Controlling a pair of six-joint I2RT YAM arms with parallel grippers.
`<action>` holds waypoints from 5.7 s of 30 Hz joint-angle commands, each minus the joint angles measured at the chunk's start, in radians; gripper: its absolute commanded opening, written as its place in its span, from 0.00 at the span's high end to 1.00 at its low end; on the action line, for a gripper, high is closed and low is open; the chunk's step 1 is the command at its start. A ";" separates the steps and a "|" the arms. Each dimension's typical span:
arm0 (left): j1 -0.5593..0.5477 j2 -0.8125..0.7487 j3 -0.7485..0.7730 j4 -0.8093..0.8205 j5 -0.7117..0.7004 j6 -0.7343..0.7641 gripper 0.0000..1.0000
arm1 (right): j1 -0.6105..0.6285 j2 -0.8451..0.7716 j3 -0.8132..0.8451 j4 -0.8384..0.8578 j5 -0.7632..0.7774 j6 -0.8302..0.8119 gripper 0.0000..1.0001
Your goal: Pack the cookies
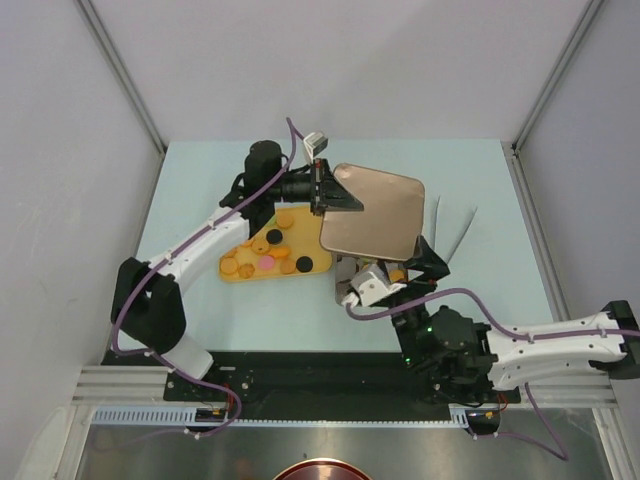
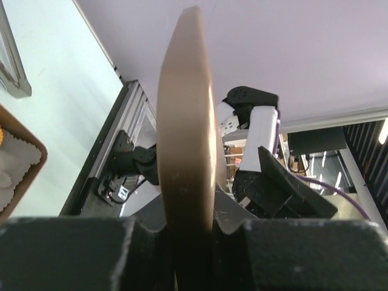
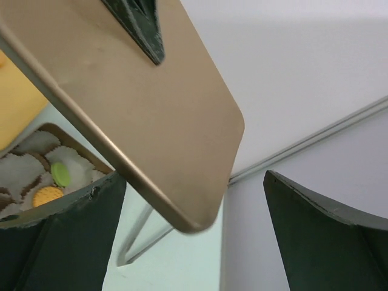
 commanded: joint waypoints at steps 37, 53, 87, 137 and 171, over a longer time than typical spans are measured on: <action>-0.045 -0.062 -0.211 0.009 -0.332 0.339 1.00 | -0.583 -0.059 0.551 -0.995 -0.819 1.639 0.98; 0.072 0.018 -0.446 0.380 -0.128 0.108 1.00 | -1.348 0.146 0.349 -0.869 -1.478 1.789 1.00; 0.063 0.301 -0.395 0.279 -0.215 0.165 0.89 | -1.483 0.336 -0.054 -0.564 -1.550 1.826 1.00; 0.083 0.276 -0.061 -0.613 -0.605 0.596 0.13 | -1.444 0.371 -0.075 -0.497 -1.558 1.794 0.99; 0.083 0.159 0.071 -0.783 -0.852 0.645 0.00 | -1.438 0.377 -0.073 -0.477 -1.572 1.799 0.98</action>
